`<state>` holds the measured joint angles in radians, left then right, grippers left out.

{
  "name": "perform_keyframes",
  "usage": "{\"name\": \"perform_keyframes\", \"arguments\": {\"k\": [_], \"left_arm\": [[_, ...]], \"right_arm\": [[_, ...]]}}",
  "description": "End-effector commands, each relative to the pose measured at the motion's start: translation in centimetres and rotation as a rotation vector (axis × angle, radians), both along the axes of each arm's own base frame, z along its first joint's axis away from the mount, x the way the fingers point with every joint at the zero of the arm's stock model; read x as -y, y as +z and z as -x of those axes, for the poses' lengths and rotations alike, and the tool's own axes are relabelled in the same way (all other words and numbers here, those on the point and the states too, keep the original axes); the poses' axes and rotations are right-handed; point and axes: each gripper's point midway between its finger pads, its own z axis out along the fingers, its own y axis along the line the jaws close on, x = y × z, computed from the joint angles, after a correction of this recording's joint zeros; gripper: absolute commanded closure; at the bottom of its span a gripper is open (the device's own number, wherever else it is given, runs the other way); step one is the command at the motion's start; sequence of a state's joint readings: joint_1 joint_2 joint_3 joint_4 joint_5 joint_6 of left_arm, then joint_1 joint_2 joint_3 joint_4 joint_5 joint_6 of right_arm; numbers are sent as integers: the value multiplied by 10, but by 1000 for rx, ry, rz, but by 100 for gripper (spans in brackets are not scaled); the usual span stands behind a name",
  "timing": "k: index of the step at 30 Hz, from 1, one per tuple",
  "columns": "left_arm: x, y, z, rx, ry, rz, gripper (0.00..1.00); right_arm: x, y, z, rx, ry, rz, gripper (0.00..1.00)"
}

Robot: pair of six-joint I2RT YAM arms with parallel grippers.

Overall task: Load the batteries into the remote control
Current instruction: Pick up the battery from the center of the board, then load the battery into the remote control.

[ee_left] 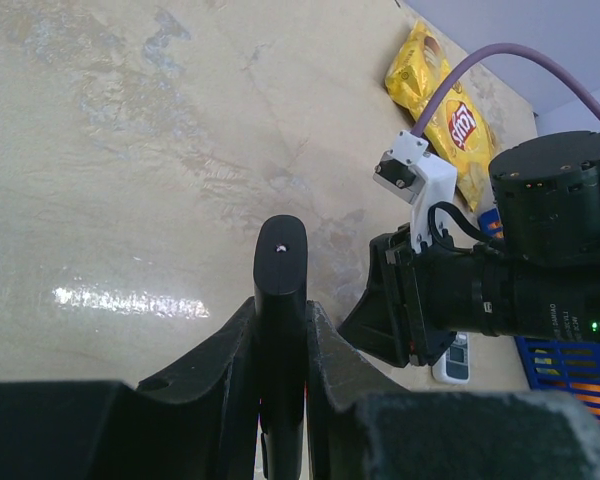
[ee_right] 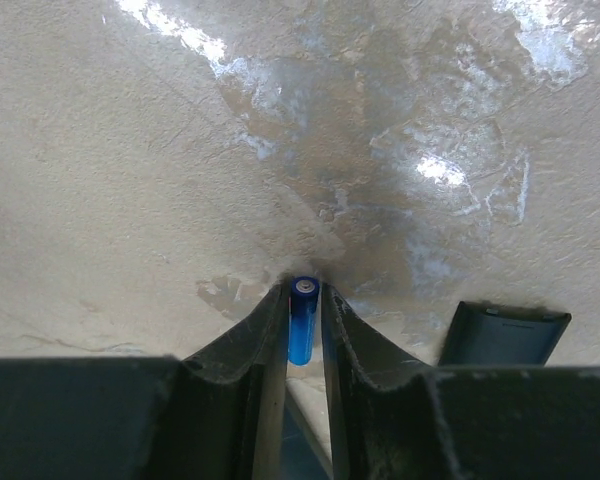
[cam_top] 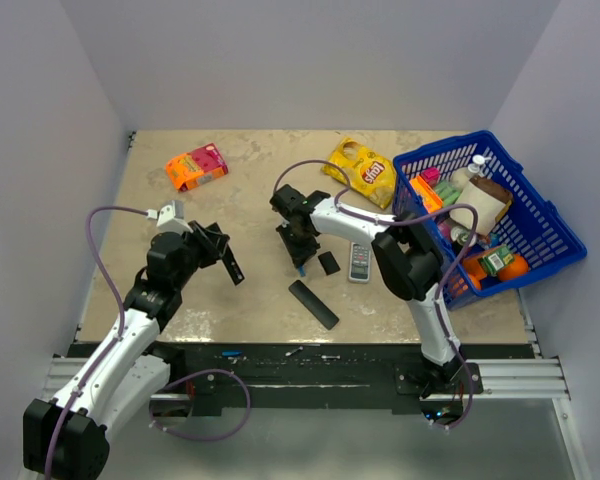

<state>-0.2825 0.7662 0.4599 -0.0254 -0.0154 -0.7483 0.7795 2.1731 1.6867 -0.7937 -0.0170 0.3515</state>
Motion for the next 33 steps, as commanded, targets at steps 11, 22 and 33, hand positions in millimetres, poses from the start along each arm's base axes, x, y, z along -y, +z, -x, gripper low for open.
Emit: {"name": "perform_keyframes", "arguments": {"k": [11, 22, 33], "left_arm": [[13, 9, -4, 45, -38, 87, 100], [41, 12, -17, 65, -121, 245, 100], [63, 55, -29, 248, -221, 413, 100]], "right_arm": [[6, 6, -8, 59, 37, 57, 97], [-32, 148, -28, 403, 85, -352, 100], [-63, 270, 12, 643, 144, -876, 100]]}}
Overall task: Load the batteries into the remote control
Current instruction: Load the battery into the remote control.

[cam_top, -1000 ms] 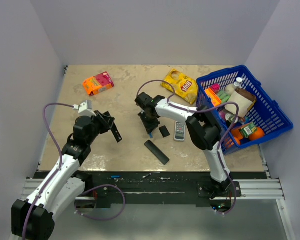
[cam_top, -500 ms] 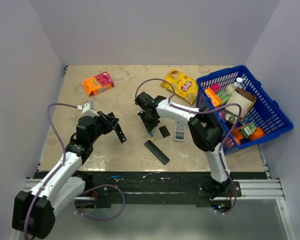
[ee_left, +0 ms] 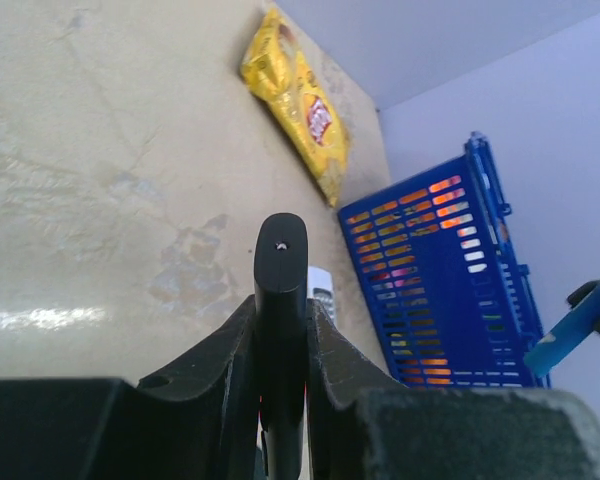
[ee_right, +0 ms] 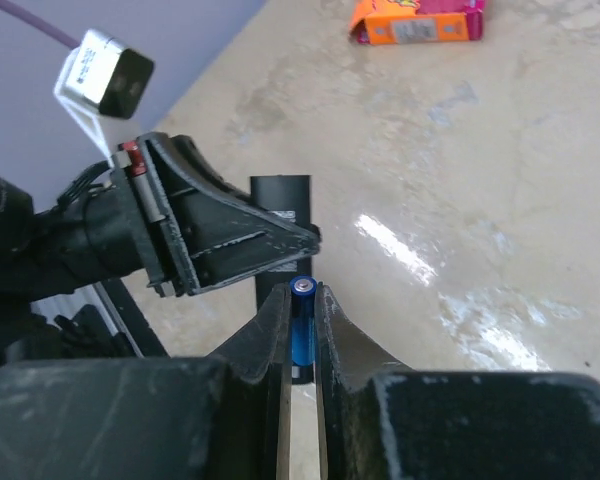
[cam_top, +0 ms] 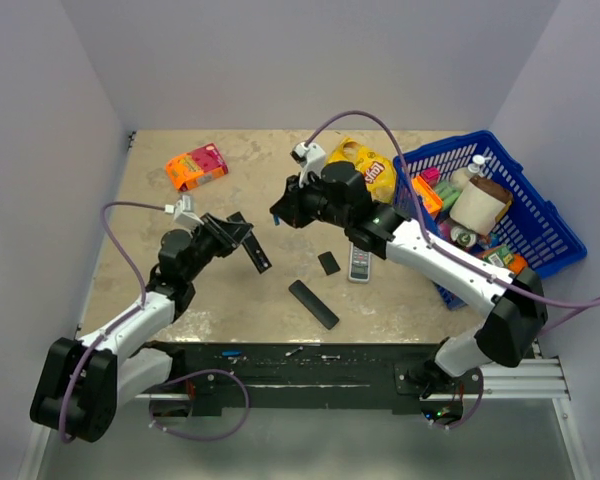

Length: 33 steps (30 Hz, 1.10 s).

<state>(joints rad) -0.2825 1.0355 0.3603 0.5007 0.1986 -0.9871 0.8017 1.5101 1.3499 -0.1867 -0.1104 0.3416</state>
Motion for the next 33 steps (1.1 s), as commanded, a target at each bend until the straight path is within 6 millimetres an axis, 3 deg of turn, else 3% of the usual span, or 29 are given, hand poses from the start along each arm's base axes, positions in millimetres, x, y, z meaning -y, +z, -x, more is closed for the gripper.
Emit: {"name": "perform_keyframes", "arguments": {"k": [1, 7, 19, 27, 33], "left_arm": [[13, 62, -4, 224, -59, 135, 100], [20, 81, 1, 291, -96, 179, 100], [20, 95, 7, 309, -92, 237, 100], [19, 108, 10, 327, -94, 275, 100], [18, 116, 13, 342, -98, 289, 100]], "right_arm": [[-26, 23, 17, 62, 89, -167, 100], [-32, 17, 27, 84, 120, -195, 100], [-41, 1, 43, 106, 172, -165, 100], [-30, -15, 43, 128, 122, -120, 100], [-21, -15, 42, 146, 90, -111, 100]]}}
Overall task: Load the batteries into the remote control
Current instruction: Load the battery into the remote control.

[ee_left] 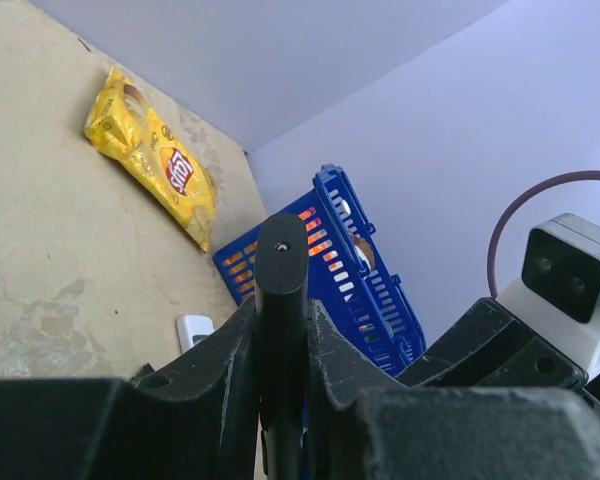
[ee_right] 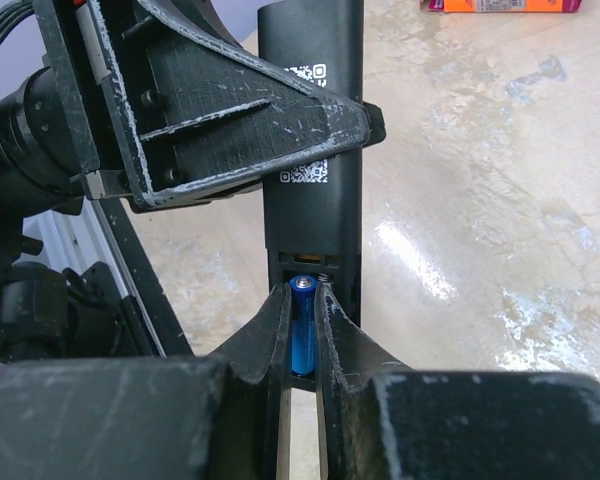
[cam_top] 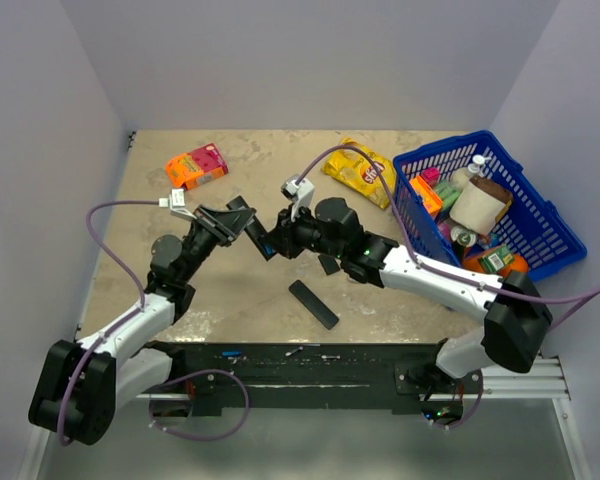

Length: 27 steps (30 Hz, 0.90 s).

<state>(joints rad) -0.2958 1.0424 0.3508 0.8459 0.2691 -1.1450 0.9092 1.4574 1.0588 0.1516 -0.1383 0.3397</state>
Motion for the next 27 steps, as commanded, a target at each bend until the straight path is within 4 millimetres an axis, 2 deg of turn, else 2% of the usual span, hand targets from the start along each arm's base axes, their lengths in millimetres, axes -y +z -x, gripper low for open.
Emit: {"name": "perform_keyframes", "arguments": {"k": [1, 9, 17, 21, 27], "left_arm": [[0, 38, 9, 109, -12, 63, 100], [0, 41, 13, 100, -24, 81, 100], [2, 40, 17, 84, -41, 83, 100], [2, 45, 17, 82, -43, 96, 100], [-1, 47, 16, 67, -22, 114, 100]], "right_arm": [[9, 29, -5, 92, -51, -54, 100], [7, 41, 0, 112, -59, -116, 100], [-2, 60, 4, 150, -47, -164, 100], [-4, 58, 4, 168, -51, -149, 100], [1, 38, 9, 167, -47, -78, 100]]}}
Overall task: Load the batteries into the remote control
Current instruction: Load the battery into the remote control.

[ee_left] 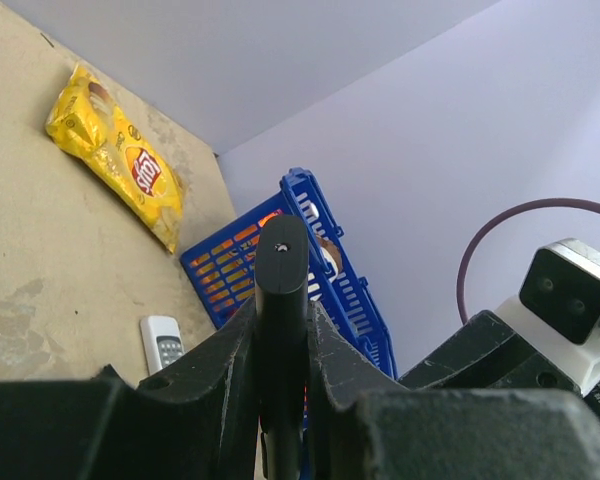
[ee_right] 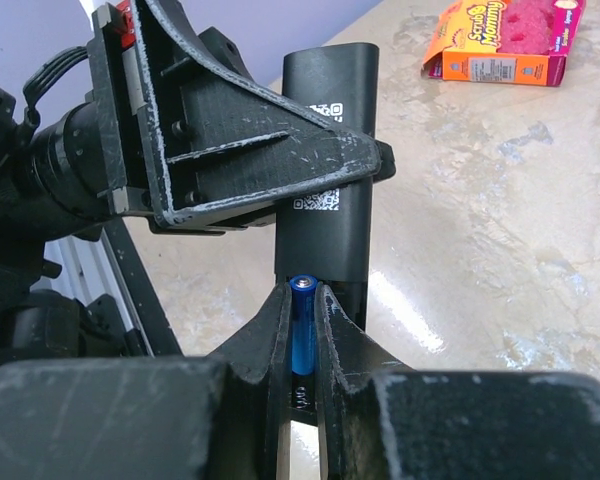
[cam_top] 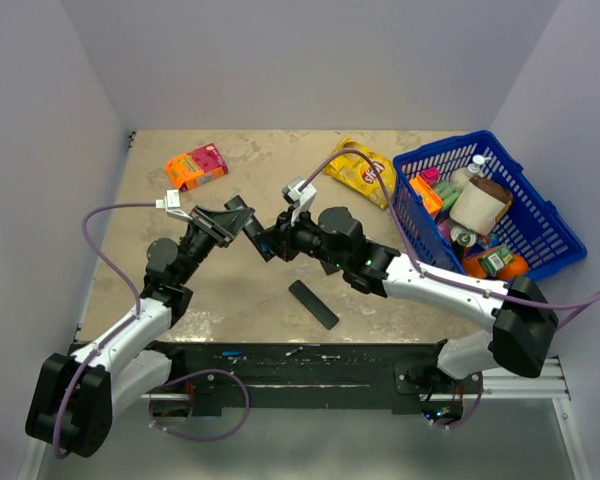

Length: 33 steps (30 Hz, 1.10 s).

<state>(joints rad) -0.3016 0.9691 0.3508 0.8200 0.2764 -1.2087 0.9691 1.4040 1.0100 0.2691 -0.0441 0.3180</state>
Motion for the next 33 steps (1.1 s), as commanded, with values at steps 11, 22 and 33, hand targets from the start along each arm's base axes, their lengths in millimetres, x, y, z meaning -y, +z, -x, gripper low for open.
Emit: {"name": "perform_keyframes", "arguments": {"k": [11, 22, 33], "left_arm": [[-3, 43, -3, 103, 20, 52, 100], [8, 48, 1, 146, -42, 38, 100], [12, 42, 4, 140, -60, 20, 100]], "right_arm": [[27, -33, 14, -13, -16, 131, 100], [14, -13, 7, 18, -7, 83, 100], [14, 23, -7, 96, -70, 0, 100]]}}
